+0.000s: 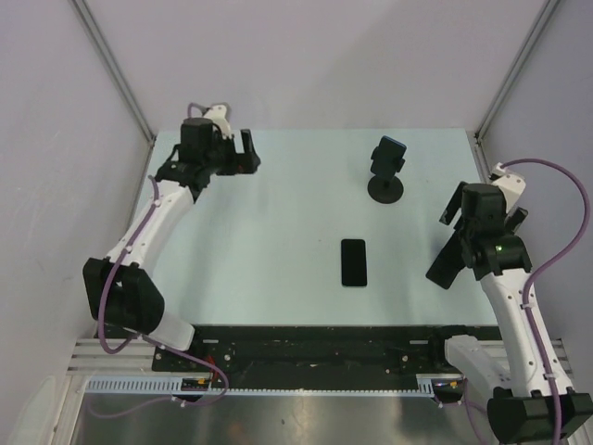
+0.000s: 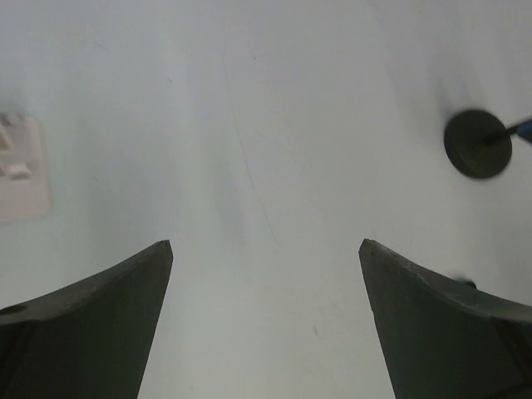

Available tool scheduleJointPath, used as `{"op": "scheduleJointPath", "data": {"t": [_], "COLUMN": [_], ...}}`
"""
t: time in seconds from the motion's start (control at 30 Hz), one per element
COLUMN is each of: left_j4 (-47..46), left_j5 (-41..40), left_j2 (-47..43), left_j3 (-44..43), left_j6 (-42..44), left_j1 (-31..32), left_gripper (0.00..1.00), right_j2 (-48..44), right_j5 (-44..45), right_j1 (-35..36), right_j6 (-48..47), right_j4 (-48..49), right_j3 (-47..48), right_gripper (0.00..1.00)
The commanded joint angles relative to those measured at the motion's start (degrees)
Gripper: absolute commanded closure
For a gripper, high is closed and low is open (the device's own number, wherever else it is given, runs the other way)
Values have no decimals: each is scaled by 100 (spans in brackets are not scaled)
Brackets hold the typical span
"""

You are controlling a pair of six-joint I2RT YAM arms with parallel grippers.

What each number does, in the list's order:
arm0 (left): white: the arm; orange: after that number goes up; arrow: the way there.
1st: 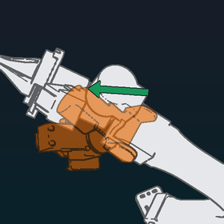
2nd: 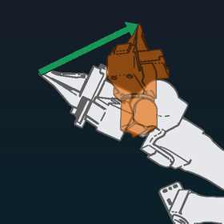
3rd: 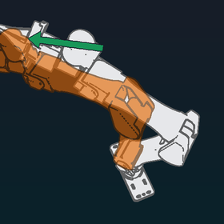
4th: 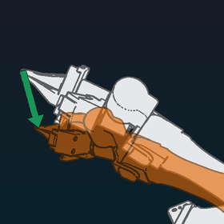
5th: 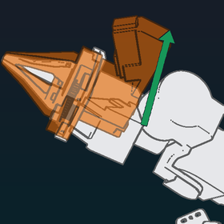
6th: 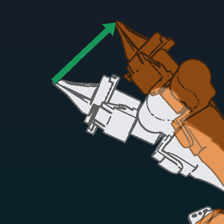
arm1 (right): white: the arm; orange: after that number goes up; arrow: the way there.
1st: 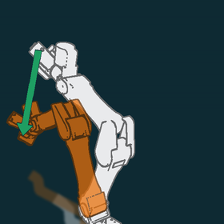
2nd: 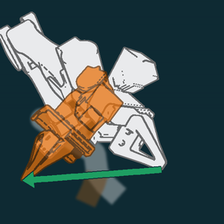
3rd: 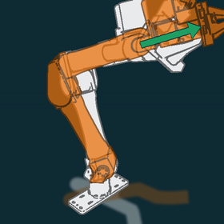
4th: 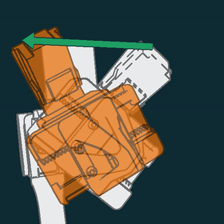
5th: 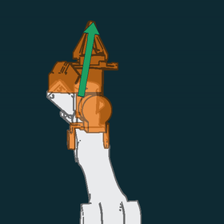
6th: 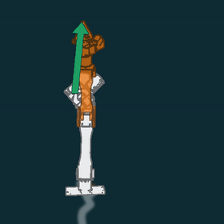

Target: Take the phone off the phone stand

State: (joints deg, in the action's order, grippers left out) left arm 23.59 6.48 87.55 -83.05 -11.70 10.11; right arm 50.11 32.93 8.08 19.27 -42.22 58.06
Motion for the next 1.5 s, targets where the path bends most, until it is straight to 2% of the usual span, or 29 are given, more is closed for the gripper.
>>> {"op": "scheduleJointPath", "data": {"t": [0.0, 0.1, 0.37, 0.7, 0.9, 1.0, 1.1, 1.2, 1.23, 1.3, 1.33, 1.47], "left_j4": [40, 31, -56, -127, -136, -145, -145, -145, -153, -145, -145, -145], "left_j5": [99, 12, -367, -218, -86, -59, -33, 46, 107, 222, 266, 581], "left_j2": [-589, -765, -783, -581, -555, -555, -572, -590, -590, -616, -616, -642], "left_j3": [578, 1044, 1827, 1686, 1616, 1581, 1581, 1563, 1537, 1502, 1441, 1291], "left_j6": [-236, -227, -130, -192, -236, -245, -253, -253, -262, -253, -245, -271], "left_j1": [578, 974, 1757, 1960, 1977, 2012, 2039, 2039, 2048, 2074, 2074, 2135], "left_gripper": [0, 0, 0, 0, 0, 0, 0, 0, 0, 0, 0, 0], "right_j2": [244, 456, 956, 1036, 1045, 1045, 1019, 913, 870, 712, 667, 457], "right_j5": [-136, -575, -1130, -1683, -1790, -1834, -1860, -1843, -1843, -1843, -1869, -1921], "right_j1": [-761, -1228, -1642, -1959, -2012, -2020, -2021, -2021, -2021, -2021, -2021, -2012], "right_j6": [121, 174, 183, 218, 262, 297, 314, 288, 245, 209, 200, 183], "right_j4": [-182, -33, 565, 1013, 1312, 1462, 1523, 1497, 1497, 1506, 1506, 1409], "right_j3": [205, 188, 12, -647, -919, -1033, -1069, -1069, -1069, -1069, -1069, -964], "right_gripper": [0, 0, 0, 1, 8, 14, 27, 45, 55, 64, 72, 87]}}
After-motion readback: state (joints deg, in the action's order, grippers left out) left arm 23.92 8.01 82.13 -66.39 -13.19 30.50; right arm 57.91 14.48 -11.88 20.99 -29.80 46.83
